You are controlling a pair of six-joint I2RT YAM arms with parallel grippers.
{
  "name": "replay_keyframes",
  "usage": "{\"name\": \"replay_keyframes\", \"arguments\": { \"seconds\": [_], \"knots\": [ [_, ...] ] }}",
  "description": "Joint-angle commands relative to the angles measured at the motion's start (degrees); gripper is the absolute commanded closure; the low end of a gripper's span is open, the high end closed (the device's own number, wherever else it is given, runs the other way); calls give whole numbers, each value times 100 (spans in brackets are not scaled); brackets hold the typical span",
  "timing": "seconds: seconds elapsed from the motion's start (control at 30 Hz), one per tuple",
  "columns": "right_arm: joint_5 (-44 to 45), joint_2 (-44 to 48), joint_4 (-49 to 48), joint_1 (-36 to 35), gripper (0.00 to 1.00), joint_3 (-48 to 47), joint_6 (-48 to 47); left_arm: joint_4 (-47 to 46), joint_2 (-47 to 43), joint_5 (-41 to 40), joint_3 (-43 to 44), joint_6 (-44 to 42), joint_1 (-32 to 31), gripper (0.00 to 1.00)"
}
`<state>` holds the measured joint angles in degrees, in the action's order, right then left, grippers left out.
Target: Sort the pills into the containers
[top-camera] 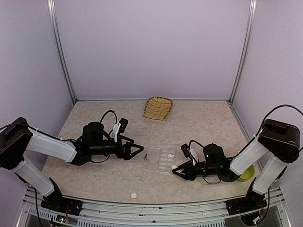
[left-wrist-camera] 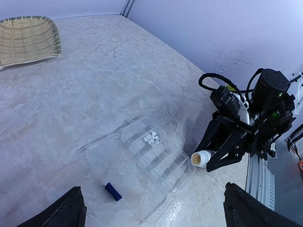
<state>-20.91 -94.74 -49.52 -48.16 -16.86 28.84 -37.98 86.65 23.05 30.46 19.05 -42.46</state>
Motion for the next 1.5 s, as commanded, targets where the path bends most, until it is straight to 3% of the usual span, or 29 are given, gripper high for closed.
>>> {"name": "replay_keyframes", "arguments": {
  "seconds": [0.0, 1.47],
  "knots": [
    [17, 67, 245, 46, 89, -122, -84, 9, 89, 83, 118, -51, 26, 1],
    [184, 297, 2384, 35, 92, -885, -641, 36, 229, 147, 189, -42, 18, 1]
  ]
}}
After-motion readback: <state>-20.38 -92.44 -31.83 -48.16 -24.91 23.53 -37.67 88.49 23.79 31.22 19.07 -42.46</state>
